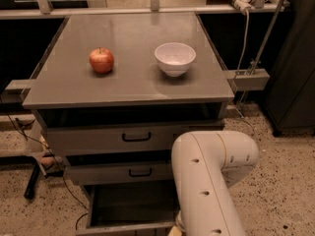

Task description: Open bottom drawer

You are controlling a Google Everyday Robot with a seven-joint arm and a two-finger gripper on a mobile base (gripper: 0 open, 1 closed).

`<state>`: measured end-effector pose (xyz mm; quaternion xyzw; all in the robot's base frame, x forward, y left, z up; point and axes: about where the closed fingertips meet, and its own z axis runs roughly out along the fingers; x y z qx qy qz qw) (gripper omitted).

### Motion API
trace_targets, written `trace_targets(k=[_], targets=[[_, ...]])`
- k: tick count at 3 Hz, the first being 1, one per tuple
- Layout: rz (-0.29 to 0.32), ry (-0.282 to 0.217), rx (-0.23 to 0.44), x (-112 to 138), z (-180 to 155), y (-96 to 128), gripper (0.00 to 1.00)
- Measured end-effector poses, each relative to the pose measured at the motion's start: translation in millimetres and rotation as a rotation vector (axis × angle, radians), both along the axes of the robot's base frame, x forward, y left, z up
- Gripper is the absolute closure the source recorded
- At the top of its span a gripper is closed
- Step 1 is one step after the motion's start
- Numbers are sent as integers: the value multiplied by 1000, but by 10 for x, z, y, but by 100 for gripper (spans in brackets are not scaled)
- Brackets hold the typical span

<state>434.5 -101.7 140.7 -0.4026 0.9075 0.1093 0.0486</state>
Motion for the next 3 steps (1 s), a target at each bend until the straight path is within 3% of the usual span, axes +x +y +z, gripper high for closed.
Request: trace_targets(k=[1,2,3], targets=[[0,0,0,12,7,-2,0],[-39,15,-16,-260,118,-109,0],[-173,-27,-42,-413,457,-201,0]])
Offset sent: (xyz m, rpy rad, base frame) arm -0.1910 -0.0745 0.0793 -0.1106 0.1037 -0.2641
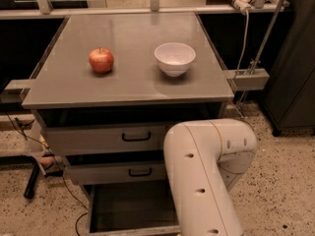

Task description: Open bottom drawer

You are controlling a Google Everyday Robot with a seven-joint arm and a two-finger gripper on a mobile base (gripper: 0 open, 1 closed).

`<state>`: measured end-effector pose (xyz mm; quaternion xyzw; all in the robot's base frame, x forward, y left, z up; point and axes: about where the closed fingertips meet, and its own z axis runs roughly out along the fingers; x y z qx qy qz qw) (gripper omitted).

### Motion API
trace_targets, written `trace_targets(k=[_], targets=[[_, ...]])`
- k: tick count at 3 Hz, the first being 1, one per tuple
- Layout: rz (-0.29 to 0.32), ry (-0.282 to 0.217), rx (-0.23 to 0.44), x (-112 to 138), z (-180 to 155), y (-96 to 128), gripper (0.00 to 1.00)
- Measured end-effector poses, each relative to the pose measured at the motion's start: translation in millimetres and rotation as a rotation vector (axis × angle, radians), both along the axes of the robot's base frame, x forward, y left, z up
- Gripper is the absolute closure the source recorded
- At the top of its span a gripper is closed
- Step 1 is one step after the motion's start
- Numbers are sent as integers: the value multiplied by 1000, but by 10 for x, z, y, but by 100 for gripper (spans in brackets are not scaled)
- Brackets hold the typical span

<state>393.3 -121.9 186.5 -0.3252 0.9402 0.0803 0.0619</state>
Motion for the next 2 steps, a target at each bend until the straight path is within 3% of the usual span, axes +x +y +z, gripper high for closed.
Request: trace_targets(k=[1,2], targets=[[-144,-32,-14,-281,324,-71,0],[-239,12,-47,-888,546,-229,0]])
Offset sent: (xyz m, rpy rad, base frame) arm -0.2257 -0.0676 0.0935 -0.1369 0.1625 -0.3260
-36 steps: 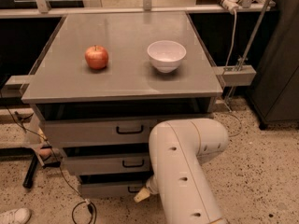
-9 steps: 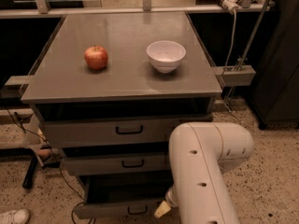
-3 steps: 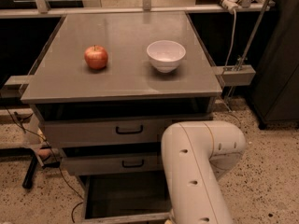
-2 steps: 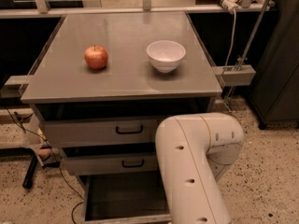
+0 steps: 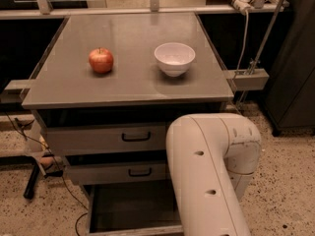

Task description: Open bottom drawer

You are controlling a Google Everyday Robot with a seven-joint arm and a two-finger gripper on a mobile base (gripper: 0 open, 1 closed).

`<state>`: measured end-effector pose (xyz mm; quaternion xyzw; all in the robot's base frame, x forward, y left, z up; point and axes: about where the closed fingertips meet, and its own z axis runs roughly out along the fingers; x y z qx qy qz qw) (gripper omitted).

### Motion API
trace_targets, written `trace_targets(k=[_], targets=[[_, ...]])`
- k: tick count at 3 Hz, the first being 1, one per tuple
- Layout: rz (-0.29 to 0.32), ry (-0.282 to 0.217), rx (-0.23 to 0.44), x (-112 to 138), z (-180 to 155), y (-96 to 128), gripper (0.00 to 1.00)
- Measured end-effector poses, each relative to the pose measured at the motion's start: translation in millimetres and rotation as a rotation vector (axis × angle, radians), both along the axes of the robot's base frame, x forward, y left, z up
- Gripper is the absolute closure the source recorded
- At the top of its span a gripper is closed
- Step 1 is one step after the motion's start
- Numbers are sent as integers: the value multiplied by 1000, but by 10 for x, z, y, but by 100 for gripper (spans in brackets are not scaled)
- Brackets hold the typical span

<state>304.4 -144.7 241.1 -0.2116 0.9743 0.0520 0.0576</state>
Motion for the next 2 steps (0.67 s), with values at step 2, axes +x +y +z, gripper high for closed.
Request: trace_targets(k=[2], targets=[[125,-45,64,250,173,311,0]])
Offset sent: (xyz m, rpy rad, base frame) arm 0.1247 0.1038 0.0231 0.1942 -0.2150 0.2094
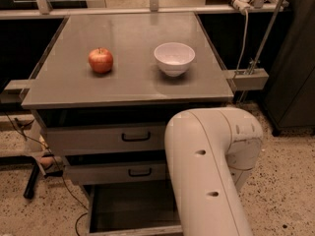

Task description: Open bottom drawer

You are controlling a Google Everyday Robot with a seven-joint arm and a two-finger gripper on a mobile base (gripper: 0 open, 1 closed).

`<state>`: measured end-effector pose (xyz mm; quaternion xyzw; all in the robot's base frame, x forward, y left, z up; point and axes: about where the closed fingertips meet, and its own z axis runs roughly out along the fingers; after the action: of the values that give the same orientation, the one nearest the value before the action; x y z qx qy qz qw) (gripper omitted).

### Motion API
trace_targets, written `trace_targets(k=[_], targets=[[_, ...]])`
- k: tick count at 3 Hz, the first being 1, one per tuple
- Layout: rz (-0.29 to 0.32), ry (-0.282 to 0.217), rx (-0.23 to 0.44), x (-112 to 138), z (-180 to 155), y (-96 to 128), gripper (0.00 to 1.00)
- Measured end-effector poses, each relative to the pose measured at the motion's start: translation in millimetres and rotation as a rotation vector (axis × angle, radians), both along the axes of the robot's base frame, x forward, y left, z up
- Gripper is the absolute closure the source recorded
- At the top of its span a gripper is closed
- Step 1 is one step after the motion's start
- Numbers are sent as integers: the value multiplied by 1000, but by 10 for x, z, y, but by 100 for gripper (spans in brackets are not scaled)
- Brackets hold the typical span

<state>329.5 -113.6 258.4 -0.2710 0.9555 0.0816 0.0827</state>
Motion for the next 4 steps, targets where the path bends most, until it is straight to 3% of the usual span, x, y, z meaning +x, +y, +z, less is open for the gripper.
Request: trace_targets(k=[1,3,4], targets=[[53,-72,82,513,24,432,0],[82,-76,80,618,-85,474,0],[146,-86,75,729,-180,526,0]])
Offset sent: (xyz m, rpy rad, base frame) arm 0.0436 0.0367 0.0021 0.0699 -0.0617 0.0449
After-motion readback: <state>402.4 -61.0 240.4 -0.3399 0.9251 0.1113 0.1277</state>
